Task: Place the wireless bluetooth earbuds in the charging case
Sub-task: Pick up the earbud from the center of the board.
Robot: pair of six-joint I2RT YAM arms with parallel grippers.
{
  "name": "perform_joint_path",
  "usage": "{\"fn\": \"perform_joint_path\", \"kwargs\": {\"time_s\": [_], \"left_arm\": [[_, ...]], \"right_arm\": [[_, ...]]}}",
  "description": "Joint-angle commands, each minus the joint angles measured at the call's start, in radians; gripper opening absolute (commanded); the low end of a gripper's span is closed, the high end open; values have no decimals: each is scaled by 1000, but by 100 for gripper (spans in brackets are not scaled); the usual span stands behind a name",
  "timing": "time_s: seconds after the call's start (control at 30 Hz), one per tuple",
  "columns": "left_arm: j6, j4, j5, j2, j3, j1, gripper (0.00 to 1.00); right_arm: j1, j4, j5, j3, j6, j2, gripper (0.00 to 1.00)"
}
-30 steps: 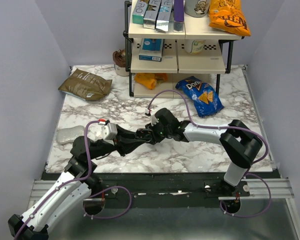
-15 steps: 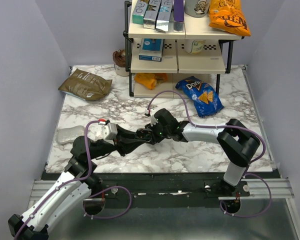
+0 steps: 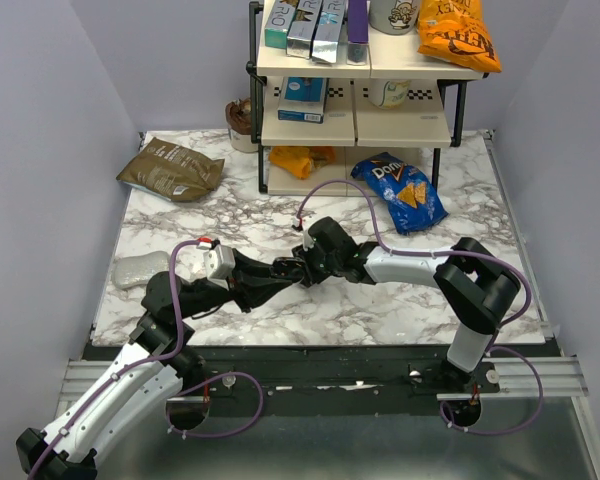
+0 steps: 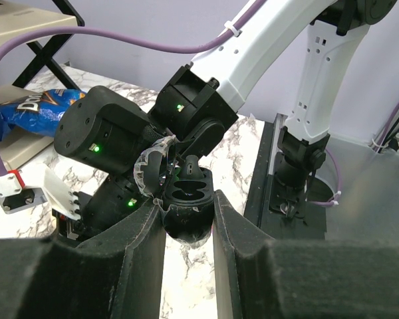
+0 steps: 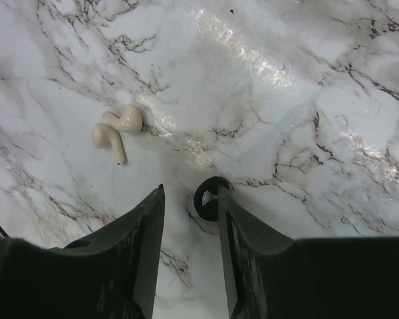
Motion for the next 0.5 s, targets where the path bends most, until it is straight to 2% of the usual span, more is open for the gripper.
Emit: {"fn": "perform_joint_path", "kwargs": {"time_s": [0.0, 0.47], "left_arm": [[-7, 24, -26, -4, -8, -5, 0], [-9, 25, -26, -4, -8, -5, 0]], "right_arm": [[-1, -17, 59, -13, 4, 20, 44], [-2, -17, 125, -23, 12, 5, 27]]}}
